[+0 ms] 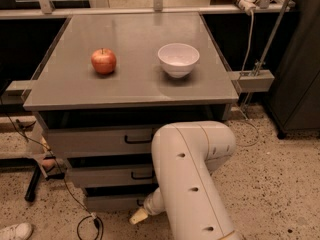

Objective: Open bottom drawer

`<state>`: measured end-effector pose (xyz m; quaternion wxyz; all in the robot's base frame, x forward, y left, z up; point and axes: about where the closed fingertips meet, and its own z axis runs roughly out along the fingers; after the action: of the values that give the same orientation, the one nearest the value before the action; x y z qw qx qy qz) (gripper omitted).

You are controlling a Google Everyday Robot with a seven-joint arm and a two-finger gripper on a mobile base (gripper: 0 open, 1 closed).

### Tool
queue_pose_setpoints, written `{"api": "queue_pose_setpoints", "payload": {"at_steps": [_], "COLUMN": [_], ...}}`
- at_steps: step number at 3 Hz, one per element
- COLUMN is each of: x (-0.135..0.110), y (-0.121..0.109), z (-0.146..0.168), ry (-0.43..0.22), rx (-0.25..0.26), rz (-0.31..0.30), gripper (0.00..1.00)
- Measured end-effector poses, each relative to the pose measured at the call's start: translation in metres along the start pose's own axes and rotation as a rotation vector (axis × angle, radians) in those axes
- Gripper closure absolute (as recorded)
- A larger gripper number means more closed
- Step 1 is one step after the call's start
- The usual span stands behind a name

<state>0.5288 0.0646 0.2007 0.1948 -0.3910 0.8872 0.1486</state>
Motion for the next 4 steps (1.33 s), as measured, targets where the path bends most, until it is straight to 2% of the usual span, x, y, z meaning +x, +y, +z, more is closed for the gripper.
{"api": "queue_pose_setpoints", "payload": {"at_steps": [1, 3, 4], "x": [-0.001, -0.02, -0.018], "y": [0.0, -0.051, -0.052], "z": [-0.002, -0.026, -0.022], "ry": [-0.001, -0.06, -0.059], "rx": [0.001, 0.088, 0.09], "rz": [0.0, -0.015, -0.014], "gripper": [0.0, 0.0, 0.0]}}
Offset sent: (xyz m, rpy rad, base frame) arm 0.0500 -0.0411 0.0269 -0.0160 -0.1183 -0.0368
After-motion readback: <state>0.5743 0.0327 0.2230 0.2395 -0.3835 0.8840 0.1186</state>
